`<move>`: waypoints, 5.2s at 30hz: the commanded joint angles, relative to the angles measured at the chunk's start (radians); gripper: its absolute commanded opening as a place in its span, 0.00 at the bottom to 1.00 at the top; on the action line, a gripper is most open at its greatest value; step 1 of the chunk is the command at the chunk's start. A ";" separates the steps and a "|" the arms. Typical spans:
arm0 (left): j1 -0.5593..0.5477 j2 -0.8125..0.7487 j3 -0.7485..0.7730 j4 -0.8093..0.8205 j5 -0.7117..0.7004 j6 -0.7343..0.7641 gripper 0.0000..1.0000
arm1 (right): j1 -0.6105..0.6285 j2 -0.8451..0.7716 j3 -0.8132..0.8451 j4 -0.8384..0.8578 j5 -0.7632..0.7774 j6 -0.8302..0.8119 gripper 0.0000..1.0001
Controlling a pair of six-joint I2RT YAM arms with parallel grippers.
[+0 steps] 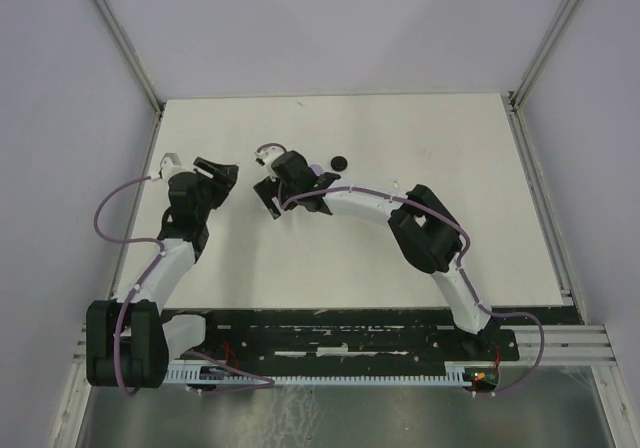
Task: Insert the wireless bluetooth earbuds into the charging case
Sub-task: Pick up the charging case at the center of the board.
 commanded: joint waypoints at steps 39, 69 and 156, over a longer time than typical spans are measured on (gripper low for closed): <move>0.159 -0.104 -0.064 -0.054 0.104 0.052 0.73 | 0.061 0.266 0.263 -0.002 0.157 0.135 0.64; 0.043 0.289 0.013 0.339 0.604 -0.113 0.71 | -0.194 -0.497 -0.690 0.515 -0.324 -0.109 0.31; -0.291 0.634 0.003 0.873 0.738 -0.323 0.07 | -0.242 -0.714 -0.744 0.425 -0.343 -0.071 0.91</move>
